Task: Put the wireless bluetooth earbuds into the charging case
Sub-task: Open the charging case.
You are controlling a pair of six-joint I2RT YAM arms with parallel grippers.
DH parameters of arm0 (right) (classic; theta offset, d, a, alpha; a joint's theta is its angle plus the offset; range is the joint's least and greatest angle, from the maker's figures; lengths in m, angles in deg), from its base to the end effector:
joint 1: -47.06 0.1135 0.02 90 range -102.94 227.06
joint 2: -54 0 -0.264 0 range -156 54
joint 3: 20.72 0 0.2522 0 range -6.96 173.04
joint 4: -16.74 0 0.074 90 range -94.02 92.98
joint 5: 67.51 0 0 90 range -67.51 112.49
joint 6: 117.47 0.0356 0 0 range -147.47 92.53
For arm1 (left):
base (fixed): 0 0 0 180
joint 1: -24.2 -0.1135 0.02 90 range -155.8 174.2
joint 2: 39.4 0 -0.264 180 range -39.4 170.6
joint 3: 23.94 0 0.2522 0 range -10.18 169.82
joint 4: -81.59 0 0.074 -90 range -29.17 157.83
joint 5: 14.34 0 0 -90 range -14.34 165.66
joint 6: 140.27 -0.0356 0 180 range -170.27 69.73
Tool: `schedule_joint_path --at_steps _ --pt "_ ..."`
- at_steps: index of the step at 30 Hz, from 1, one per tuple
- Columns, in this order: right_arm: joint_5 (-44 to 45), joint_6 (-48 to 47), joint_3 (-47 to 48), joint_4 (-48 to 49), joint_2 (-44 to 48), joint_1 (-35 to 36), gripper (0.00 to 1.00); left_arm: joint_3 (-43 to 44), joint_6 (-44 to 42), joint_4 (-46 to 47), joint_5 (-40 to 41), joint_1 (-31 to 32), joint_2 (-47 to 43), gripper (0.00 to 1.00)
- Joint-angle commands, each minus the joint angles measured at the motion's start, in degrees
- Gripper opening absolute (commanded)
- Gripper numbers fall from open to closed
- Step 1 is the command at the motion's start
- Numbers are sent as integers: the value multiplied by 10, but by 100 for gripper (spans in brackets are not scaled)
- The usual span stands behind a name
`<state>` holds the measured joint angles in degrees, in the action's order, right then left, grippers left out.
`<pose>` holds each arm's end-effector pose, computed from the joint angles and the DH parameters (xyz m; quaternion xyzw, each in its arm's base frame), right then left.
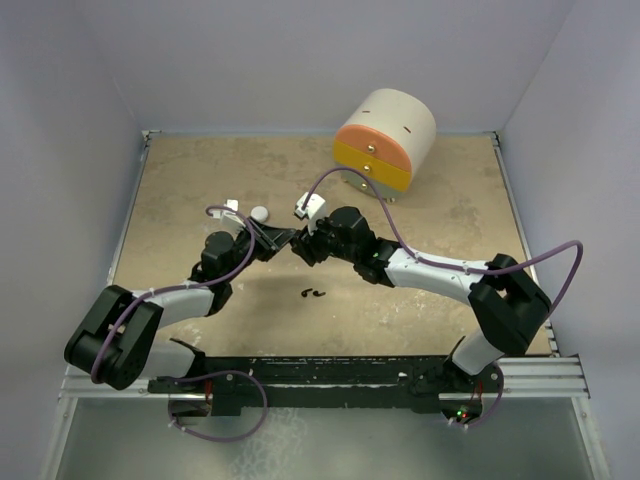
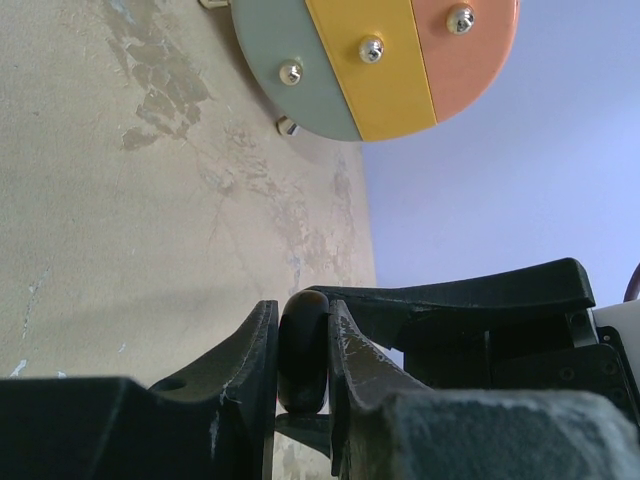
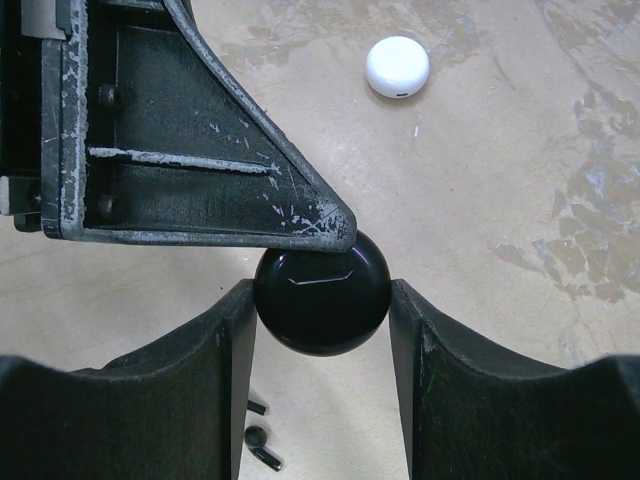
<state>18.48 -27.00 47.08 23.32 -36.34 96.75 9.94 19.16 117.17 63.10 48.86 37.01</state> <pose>0.2309 0.2760 0.2507 -0.3514 0.7167 0.2804 0.5332 0.2256 -0.1121 0.1865 -0.2163 0.7157 -0.5381 0.3891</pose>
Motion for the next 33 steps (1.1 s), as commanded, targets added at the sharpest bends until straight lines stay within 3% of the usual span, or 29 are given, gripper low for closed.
schedule_joint_path --at_steps 1,3,5,10,14,22,33 --pt "-12 6 18 24 27 6 30 4 9 56 -4 13 -9 0" --pt "-9 8 17 24 31 5 50 4 9 53 -2 13 -9 0" --pt "-2 10 15 24 37 4 65 4 9 49 1 13 -9 0" --pt "10 15 1 18 71 0 84 3 11 45 14 13 -8 0" --pt "44 31 -12 0 118 -11 91 7 16 44 19 13 -6 0" --pt "198 123 -11 -76 183 -35 100 14 23 45 24 13 -8 0" --pt "207 163 -56 -27 159 -35 100 13 34 47 30 13 -14 0"
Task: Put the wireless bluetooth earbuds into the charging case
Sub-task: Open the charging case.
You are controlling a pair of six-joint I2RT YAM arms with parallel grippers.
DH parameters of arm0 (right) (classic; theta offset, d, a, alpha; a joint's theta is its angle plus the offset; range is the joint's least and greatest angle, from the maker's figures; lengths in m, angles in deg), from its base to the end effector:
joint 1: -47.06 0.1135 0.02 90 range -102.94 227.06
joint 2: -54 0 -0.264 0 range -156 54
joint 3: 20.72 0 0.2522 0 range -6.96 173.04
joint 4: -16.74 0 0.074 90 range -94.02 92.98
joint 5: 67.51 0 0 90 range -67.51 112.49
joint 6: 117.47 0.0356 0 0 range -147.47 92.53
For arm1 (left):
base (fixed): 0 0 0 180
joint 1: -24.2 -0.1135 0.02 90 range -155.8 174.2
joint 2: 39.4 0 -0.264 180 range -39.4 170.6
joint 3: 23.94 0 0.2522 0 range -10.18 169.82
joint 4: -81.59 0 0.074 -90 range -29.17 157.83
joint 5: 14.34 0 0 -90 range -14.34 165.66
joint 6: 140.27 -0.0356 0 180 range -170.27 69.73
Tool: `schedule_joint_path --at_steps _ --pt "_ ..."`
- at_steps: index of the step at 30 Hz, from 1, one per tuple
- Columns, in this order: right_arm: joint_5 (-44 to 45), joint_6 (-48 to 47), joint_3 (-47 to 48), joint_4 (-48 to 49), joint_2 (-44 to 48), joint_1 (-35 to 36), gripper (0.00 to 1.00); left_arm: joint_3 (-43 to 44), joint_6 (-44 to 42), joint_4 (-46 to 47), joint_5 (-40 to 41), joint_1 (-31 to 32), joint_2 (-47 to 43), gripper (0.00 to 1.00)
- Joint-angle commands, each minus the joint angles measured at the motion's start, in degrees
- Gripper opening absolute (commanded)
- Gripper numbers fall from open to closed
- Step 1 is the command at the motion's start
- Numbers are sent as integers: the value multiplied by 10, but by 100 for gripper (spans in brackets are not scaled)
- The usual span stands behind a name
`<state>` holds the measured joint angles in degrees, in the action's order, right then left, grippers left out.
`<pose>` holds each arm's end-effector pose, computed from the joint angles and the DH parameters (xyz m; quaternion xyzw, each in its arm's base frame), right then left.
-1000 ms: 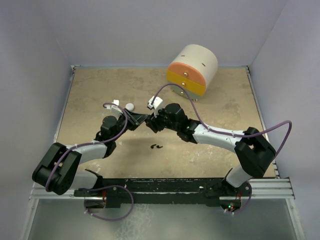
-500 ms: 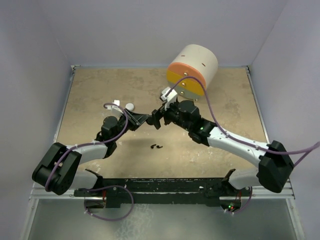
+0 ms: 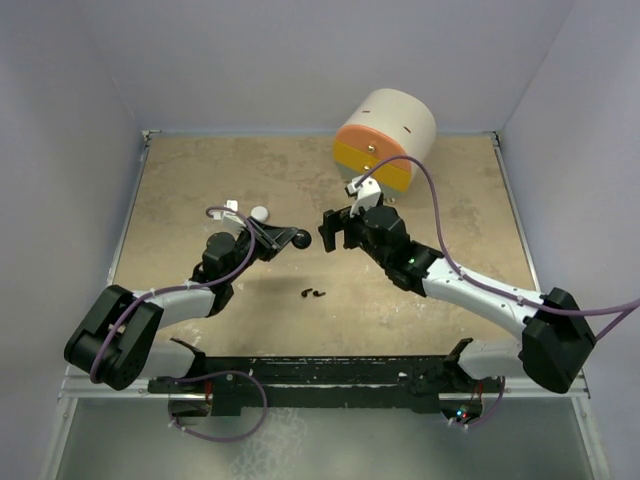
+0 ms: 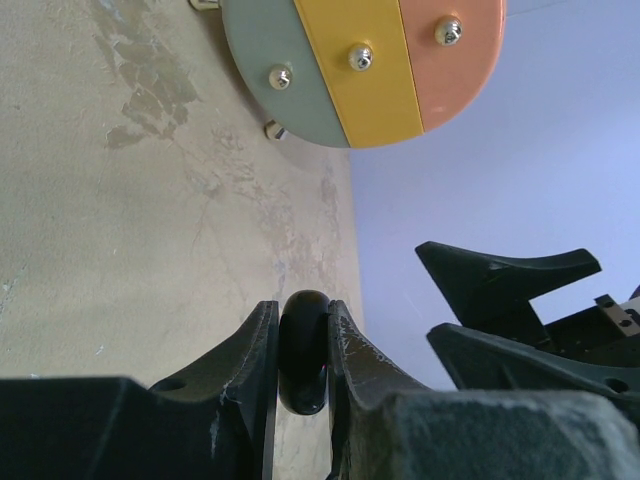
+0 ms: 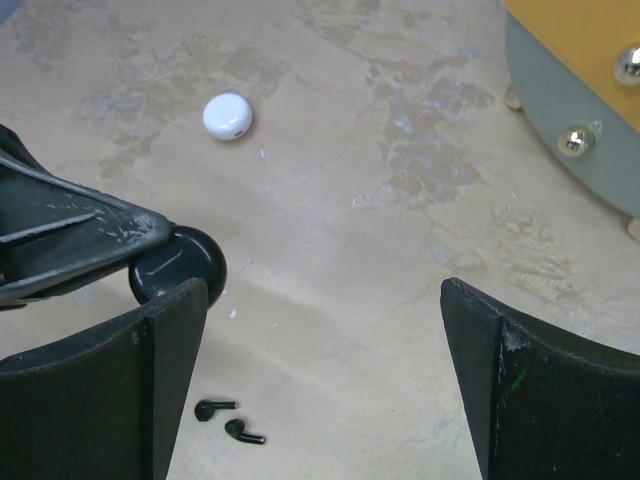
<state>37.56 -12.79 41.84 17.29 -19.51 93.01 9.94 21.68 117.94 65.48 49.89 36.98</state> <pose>0.2147 0.2087 0.2992 -0.1244 0.7561 0.2333 0.5987 0.2245 -0.1150 0.1880 -0.2366 0.7048 -0.5444 0.3885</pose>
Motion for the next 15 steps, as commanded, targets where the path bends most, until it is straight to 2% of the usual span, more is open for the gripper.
schedule_joint_path --at_steps 1,15 --pt "11 22 -6 41 -14 2 100 13 10 39 7 3 -14 0" --pt "-47 25 -34 122 -64 3 100 23 20 48 9 6 -4 0"
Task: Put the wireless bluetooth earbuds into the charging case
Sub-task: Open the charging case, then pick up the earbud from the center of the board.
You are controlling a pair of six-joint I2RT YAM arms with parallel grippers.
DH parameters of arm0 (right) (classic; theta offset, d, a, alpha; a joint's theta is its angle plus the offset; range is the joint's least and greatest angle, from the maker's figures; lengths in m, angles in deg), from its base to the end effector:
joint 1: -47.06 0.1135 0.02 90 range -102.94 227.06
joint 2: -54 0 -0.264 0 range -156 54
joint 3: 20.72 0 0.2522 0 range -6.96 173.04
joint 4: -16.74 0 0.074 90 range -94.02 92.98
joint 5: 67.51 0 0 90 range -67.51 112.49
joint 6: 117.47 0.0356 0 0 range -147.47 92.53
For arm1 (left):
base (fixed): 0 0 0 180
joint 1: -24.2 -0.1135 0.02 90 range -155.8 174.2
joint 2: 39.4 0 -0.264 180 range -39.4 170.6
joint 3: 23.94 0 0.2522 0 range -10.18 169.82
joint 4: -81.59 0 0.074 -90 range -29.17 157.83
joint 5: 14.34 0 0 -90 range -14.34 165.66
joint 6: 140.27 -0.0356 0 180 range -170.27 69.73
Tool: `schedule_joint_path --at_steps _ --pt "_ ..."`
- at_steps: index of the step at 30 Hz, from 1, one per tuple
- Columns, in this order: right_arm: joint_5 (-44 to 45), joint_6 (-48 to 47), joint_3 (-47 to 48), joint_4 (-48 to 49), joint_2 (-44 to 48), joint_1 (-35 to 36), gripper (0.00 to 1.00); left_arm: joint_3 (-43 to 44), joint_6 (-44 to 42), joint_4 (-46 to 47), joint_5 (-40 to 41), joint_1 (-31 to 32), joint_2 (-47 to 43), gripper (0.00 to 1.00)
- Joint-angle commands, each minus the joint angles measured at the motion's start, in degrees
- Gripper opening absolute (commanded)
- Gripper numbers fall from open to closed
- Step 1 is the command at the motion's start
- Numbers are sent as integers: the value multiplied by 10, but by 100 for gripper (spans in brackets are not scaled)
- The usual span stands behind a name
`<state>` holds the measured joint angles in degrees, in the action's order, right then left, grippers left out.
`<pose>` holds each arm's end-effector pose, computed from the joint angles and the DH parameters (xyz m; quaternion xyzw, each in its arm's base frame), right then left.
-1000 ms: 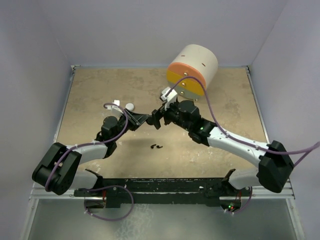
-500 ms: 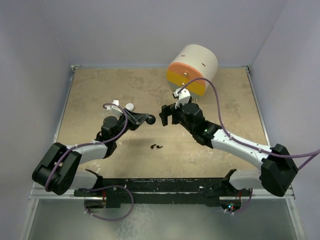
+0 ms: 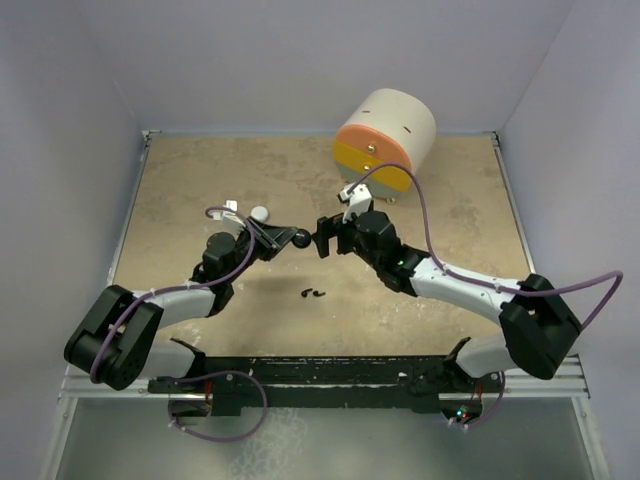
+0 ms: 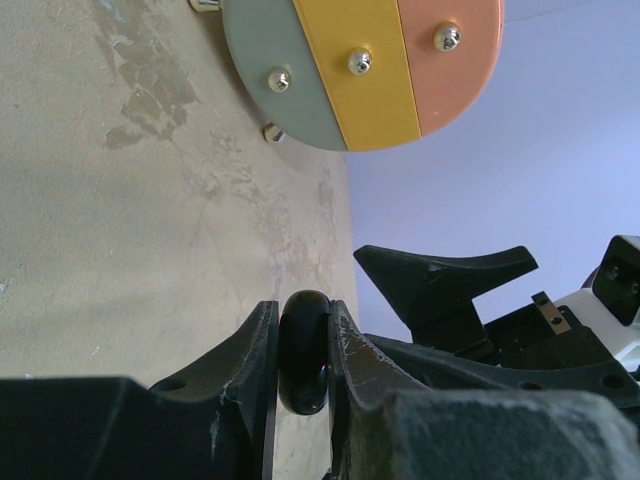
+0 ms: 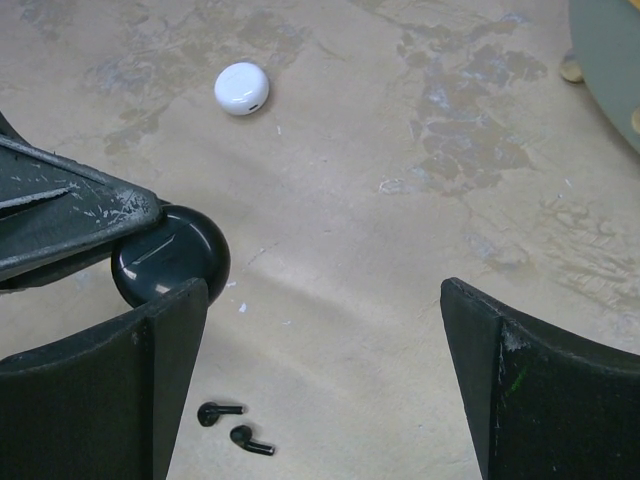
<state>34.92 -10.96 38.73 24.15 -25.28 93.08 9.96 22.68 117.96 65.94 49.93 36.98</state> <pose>0.2238 0.2209 0.2639 -0.1318 0.7666 0.2511 0.5761 0.2247 -0.1149 0.1881 -0.2449 0.7018 -0.5463 0.3862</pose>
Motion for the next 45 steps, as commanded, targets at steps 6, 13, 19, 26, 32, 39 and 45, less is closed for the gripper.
schedule_joint_path --at_steps 6,13,19,26,32,39,45 --pt "-41 10 -12 86 -41 4 100 28 18 62 3 11 8 0" --pt "-39 28 -23 119 -79 6 100 24 39 81 7 13 10 0" --pt "-12 71 -67 107 -13 8 100 11 48 30 57 12 -49 0" --pt "38 123 -94 32 48 58 100 -38 78 -51 124 12 -173 0" --pt "77 161 -88 -19 39 99 97 -65 103 -125 123 13 -252 0" --pt "92 188 -85 -70 11 129 82 -73 111 -158 111 13 -279 0" --pt "111 198 -81 -92 13 154 67 -82 117 -157 101 12 -279 0"
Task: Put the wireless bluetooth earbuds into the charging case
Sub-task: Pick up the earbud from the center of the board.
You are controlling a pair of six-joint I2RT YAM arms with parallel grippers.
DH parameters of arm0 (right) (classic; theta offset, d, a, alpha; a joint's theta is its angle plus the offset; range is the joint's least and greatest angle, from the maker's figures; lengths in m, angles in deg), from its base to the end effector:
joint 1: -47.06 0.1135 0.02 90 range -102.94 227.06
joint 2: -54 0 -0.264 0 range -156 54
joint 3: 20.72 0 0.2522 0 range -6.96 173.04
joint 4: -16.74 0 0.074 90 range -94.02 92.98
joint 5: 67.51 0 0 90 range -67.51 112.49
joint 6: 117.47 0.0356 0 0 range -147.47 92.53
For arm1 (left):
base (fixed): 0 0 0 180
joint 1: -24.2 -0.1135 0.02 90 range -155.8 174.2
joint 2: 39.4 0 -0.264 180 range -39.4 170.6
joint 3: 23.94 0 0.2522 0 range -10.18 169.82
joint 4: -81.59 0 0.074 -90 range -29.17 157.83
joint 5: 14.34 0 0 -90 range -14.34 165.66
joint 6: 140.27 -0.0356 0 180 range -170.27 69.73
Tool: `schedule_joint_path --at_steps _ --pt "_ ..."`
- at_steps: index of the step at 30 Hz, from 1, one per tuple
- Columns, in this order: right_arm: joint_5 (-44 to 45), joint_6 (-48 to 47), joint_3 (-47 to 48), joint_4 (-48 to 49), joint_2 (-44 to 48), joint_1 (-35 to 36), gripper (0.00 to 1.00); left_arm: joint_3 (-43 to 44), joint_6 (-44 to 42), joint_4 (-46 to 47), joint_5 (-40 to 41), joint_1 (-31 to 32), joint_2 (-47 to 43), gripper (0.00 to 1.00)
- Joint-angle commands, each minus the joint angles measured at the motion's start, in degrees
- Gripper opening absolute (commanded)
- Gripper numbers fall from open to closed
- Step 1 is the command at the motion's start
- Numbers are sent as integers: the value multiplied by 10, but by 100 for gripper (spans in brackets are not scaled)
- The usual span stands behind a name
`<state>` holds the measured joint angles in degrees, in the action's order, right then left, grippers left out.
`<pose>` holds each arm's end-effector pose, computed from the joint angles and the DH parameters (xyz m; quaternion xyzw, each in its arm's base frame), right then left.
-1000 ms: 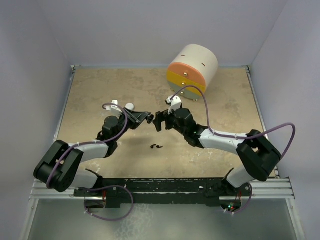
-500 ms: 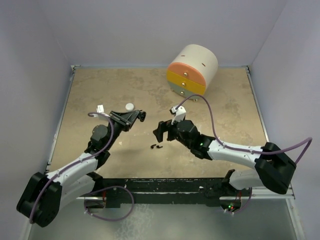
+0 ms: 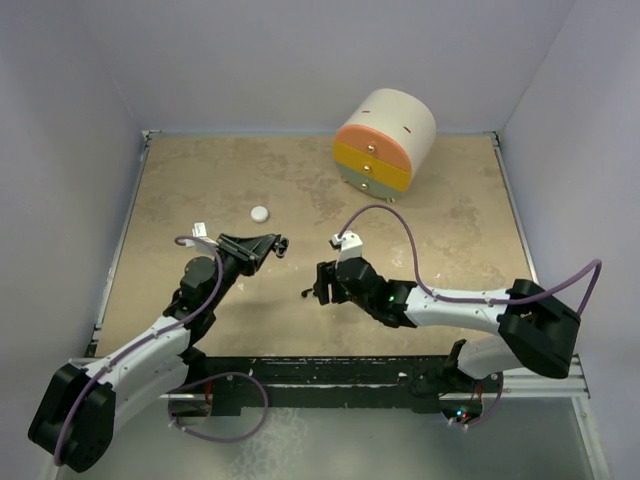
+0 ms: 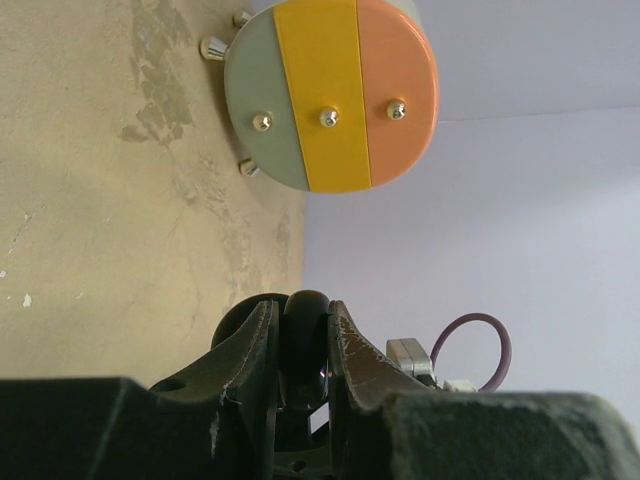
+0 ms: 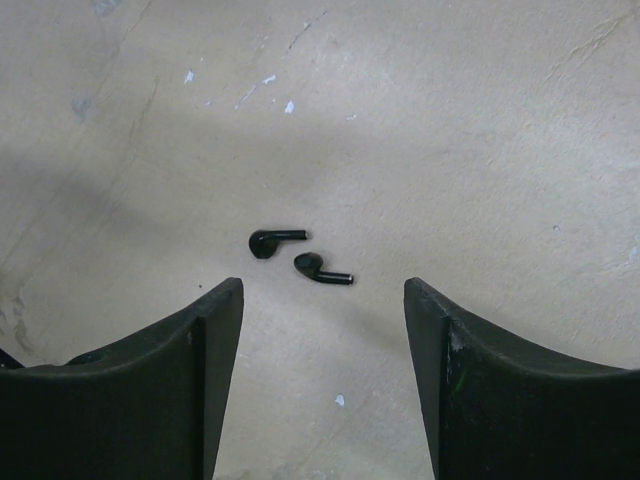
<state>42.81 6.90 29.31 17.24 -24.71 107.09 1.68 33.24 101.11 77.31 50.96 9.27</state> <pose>0.1527 0.2400 0.2006 -0.0992 0.8436 0.2682 0.4546 0.1675 -0.0833 0.2063 -0.3549 0.6363 -0.5560 0.4001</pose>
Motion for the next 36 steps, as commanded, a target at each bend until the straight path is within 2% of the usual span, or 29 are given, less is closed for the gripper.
schedule_joint_path --at_steps 1,10,15,21,25,29,36 --pt "33 21 17 -29 9 16 66 2 13 12 -14 2 0 0" --pt "52 2 74 -99 -19 21 58 14 11 -10 -10 3 -3 0" --pt "55 -7 76 -95 -11 25 56 24 -6 -16 -15 2 1 0" --pt "61 -12 73 -117 -4 29 53 -9 8 47 -13 3 8 0" --pt "64 -26 76 -132 -6 28 53 -9 3 36 -12 2 8 0" --pt "47 -48 85 -121 -33 28 52 2 -12 24 -13 2 18 0" --pt "26 -70 91 -91 -70 29 49 -10 -9 72 -19 3 52 0"
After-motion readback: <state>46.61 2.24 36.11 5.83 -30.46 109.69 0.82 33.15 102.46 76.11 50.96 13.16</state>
